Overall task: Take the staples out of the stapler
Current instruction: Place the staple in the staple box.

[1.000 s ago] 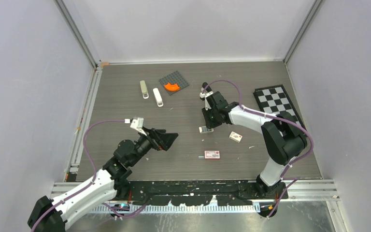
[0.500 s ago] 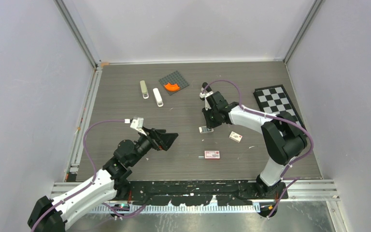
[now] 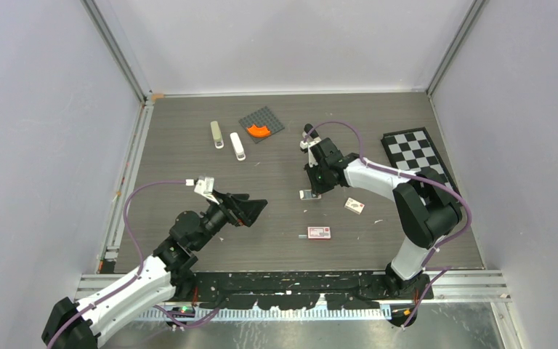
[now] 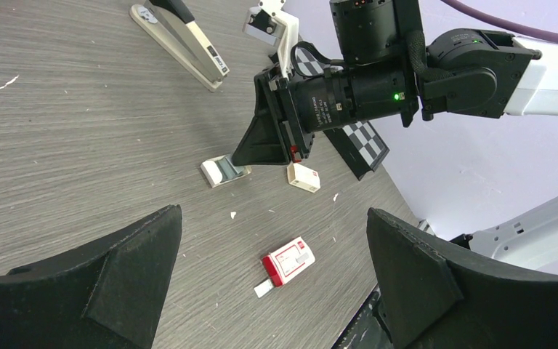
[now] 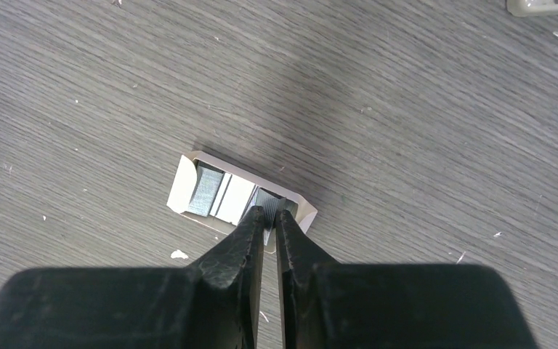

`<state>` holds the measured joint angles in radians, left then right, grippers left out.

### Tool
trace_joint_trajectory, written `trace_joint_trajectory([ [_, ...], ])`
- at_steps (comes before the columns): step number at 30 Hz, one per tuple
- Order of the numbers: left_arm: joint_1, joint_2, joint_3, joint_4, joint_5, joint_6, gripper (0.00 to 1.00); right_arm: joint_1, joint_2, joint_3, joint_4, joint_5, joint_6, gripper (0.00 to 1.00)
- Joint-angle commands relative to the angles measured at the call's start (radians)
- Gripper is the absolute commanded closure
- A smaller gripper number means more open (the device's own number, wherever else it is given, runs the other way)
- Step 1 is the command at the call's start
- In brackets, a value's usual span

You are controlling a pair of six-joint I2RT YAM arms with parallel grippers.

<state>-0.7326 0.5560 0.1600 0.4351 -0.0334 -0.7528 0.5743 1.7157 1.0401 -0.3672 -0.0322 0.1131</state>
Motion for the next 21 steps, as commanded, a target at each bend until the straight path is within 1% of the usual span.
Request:
trace_joint_trajectory([
  [1, 0.003, -0.006, 0.002, 0.028, -0.011, 0.005, 0.00, 0.006, -0.027, 0.031, -0.013, -0.019, -0.010, 0.84],
  [11, 0.003, 0.002, 0.008, 0.031, -0.011, 0.007, 0.00, 0.004, -0.028, 0.048, -0.049, -0.058, -0.034, 0.87],
  [21, 0.002, -0.001, 0.007, 0.028, -0.012, 0.009, 0.00, -0.007, -0.031, 0.071, -0.106, -0.137, -0.078, 0.87],
])
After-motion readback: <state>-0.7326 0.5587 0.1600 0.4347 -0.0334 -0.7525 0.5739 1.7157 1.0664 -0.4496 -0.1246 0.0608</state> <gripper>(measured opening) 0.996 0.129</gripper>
